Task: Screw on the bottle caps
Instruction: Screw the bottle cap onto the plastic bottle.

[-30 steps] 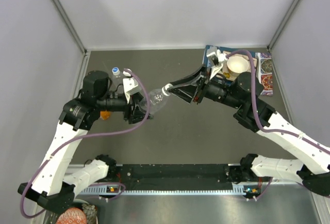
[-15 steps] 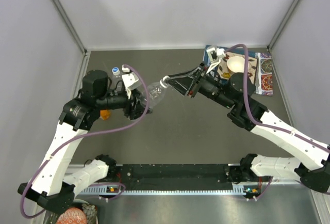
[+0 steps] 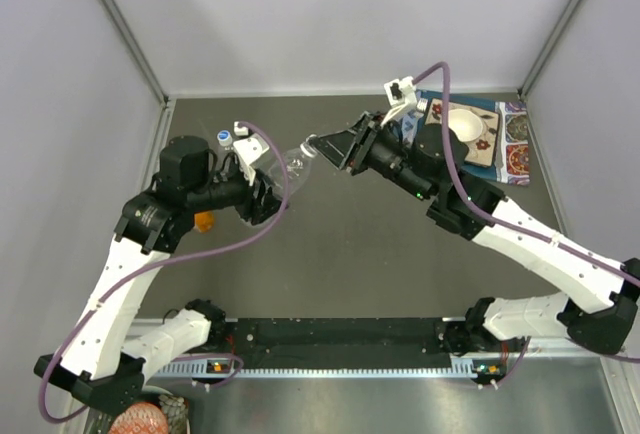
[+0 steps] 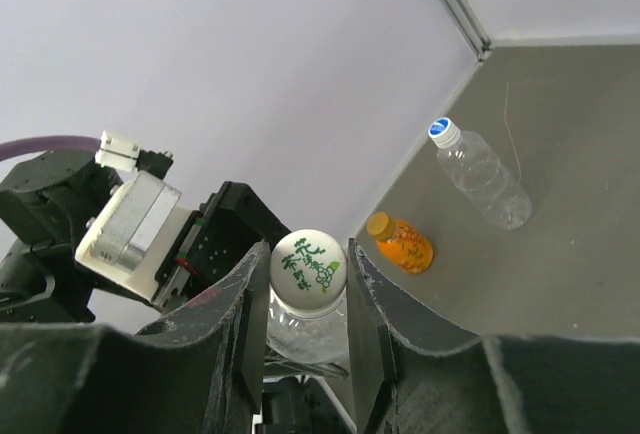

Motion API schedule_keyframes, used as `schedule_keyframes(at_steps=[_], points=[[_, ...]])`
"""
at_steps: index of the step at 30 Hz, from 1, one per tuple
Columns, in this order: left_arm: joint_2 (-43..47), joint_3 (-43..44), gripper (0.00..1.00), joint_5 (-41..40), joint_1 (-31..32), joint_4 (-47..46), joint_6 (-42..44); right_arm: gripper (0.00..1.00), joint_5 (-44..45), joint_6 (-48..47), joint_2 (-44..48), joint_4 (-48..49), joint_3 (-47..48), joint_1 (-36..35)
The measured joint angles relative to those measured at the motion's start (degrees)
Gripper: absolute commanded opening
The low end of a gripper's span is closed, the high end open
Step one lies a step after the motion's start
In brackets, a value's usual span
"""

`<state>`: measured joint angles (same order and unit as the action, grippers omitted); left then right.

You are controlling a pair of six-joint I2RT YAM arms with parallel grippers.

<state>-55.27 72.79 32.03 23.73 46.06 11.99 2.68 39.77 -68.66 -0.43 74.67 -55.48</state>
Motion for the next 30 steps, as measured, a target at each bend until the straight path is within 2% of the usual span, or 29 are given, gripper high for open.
schedule_keyframes(at_steps=[2,4,10,17,24,30], points=[[0.00,-0.33,0.00,-0.50,-0.04,0.00,-0.17,0.07,0.39,0.79,-1.60,-3.02,2.73,0.00],[0.00,-0.81,0.00,-1.09,-0.09,-0.59,-0.35,0.13,0.74,1.01,-3.89,-6.99,6.86,-0.11],[0.04,-2.78,0.00,-1.70,-0.11,-2.86,-0.72,0.20,2.29,1.01,-8.94,-18.47,17.09,-1.03],[0.42,-4.42,0.00,-1.62,0.13,-3.32,-0.48,0.22,5.09,1.25,-11.67,-27.67,23.32,-2.29],[1.53,-6.88,0.00,1.01,0.33,-4.90,-0.94,0.39,6.86,-0.39,-13.94,-33.86,28.63,-4.42],[1.40,-7.87,0.00,5.22,0.31,-7.04,-2.95,0.43,6.25,-2.29,-14.49,-37.57,30.53,-5.40]])
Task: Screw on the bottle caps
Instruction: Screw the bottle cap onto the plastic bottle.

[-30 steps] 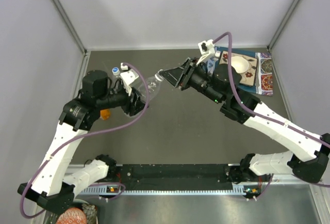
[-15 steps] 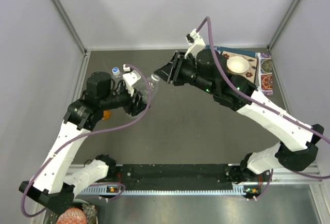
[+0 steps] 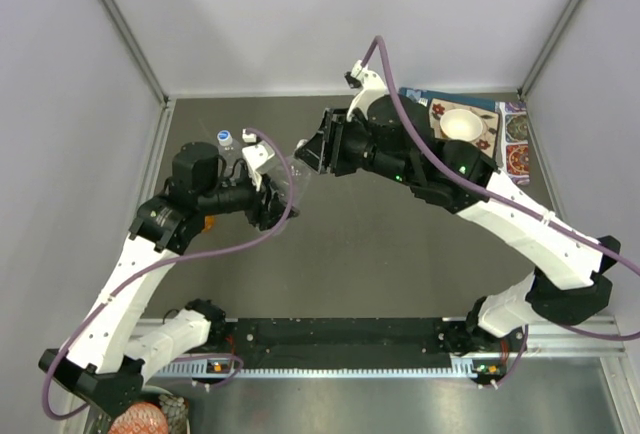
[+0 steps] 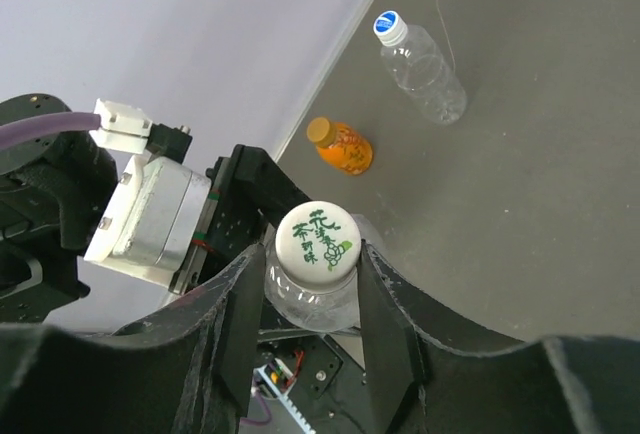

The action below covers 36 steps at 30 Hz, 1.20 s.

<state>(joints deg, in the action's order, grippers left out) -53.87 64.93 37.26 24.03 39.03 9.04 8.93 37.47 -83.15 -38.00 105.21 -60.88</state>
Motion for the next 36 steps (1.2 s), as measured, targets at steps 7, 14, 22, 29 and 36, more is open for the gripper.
schedule_keyframes(at_steps=[7,14,22,29,36], points=[[-0.04,0.00,0.00,3.58,0.00,-2.27,-1.64,0.56,-1.73,-1.38,-0.35,-2.58,3.78,-0.55],[-0.42,0.00,0.00,5.60,0.02,-7.30,-3.56,0.63,-3.41,-3.43,-0.74,-7.67,9.68,-2.01],[-1.40,1.09,0.00,5.31,-0.22,-11.65,-5.88,0.68,-5.79,-4.85,-2.14,-16.76,13.07,-4.26],[-1.42,4.55,0.00,7.76,-0.26,-12.35,-7.13,0.70,-12.50,-14.34,-1.14,-20.74,14.86,-4.24],[1.62,3.78,0.00,19.04,-0.31,-20.63,-10.32,0.85,-34.86,-29.38,9.73,-15.98,10.56,4.37]])
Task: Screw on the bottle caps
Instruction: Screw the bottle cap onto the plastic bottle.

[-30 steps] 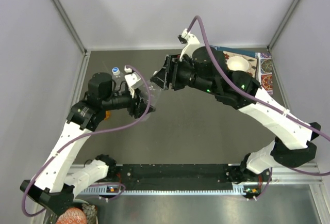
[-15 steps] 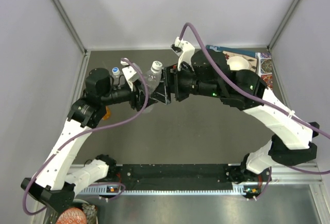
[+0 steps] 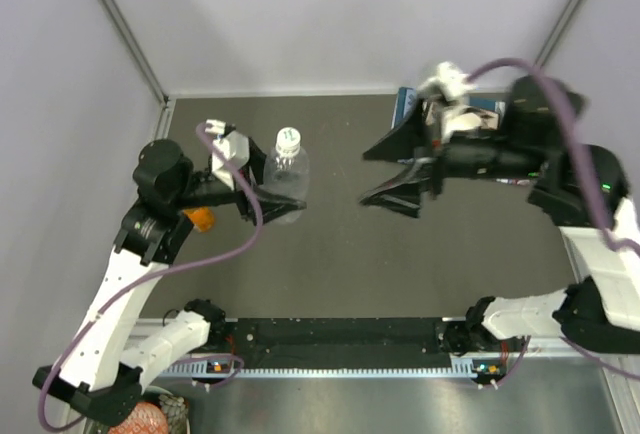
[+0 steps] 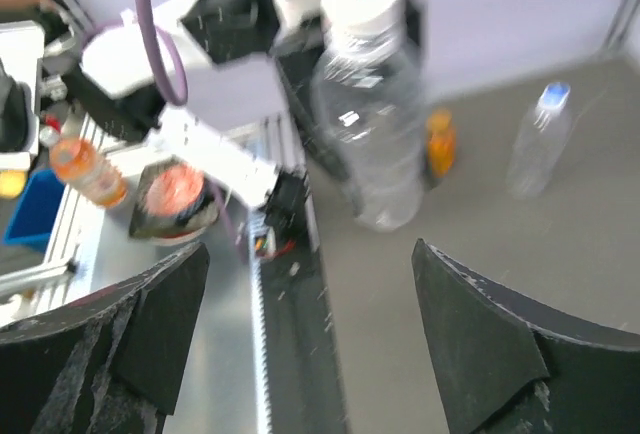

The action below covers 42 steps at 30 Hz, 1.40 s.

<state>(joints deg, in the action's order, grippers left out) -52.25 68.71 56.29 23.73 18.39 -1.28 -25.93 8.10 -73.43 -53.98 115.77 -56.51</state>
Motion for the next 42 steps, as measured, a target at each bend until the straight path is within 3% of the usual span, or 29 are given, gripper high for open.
schedule_keyframes(at_steps=[5,14,29,36,42], points=[[3.52,-3.04,0.00,8.55,0.85,-10.36,-5.35,0.89,-15.04,-2.86,4.50,10.05,1.31,11.69],[-4.50,-3.89,0.00,15.69,12.41,-22.10,-11.89,0.90,-32.89,-0.46,-5.64,24.74,6.93,14.34],[-8.50,-5.55,0.00,16.52,13.57,-34.36,-18.99,0.85,-43.98,19.02,-9.77,54.45,-4.70,14.43],[-8.52,-6.32,0.00,16.28,13.57,-36.00,-20.13,0.75,-45.31,22.49,-9.90,59.34,-5.49,13.31],[-8.52,-6.54,0.00,16.13,13.57,-37.48,-21.11,0.73,-45.35,22.49,-10.88,58.64,-5.49,12.39]])
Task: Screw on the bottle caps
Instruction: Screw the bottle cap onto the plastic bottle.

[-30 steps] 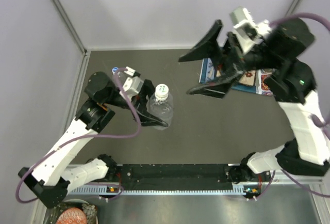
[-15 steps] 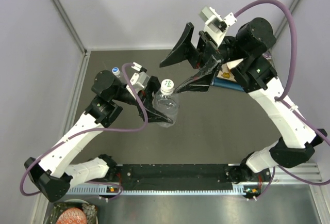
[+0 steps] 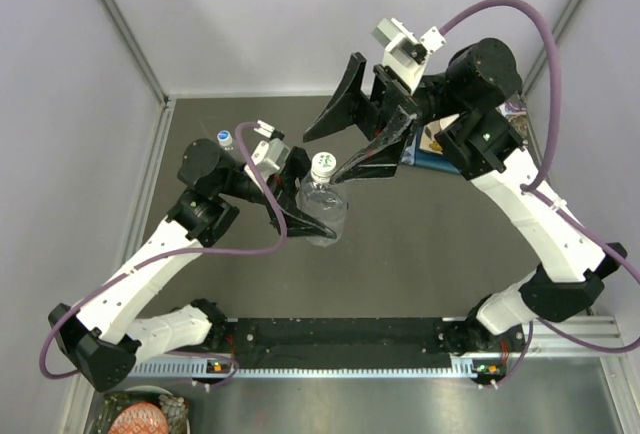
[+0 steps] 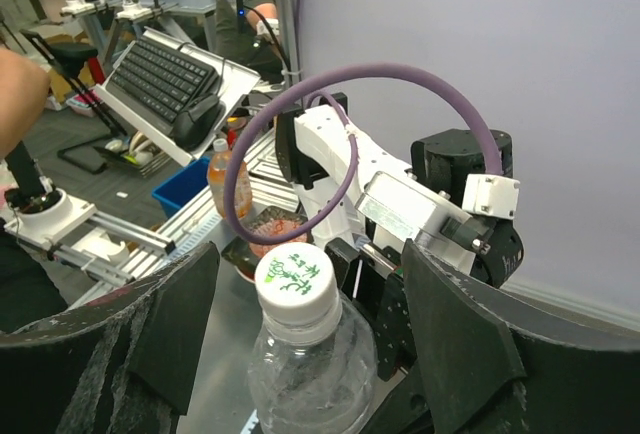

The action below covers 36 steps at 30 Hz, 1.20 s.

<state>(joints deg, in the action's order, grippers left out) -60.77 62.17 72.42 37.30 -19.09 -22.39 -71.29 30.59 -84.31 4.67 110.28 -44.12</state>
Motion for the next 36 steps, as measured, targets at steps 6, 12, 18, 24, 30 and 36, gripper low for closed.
schedule_keyframes(at_steps=[6,12,18,24,30,36], points=[[0.00,-0.04,0.00,-0.09,0.00,-0.94,-0.26,0.68,0.04,-0.15,-1.31,-0.42,0.00,-0.79],[0.00,-0.04,0.00,-0.39,0.00,-1.31,-0.37,0.59,0.04,-0.50,-1.60,-0.85,-0.04,-1.49],[0.00,-0.24,0.00,-0.94,0.00,-1.51,-0.48,0.54,0.04,-0.48,-1.60,-0.76,-0.07,-1.53],[0.00,-0.55,0.00,-1.38,0.00,-1.49,-0.48,0.46,-0.09,-0.11,-1.60,0.35,-1.16,-1.55],[0.00,-0.81,0.00,-1.84,-0.13,-1.44,-0.66,0.31,-0.90,0.59,-1.55,1.16,-2.03,-1.64],[0.11,-1.11,0.00,-1.81,-0.24,-1.49,-0.87,0.06,-0.83,0.09,-1.22,2.64,-3.02,-1.64]])
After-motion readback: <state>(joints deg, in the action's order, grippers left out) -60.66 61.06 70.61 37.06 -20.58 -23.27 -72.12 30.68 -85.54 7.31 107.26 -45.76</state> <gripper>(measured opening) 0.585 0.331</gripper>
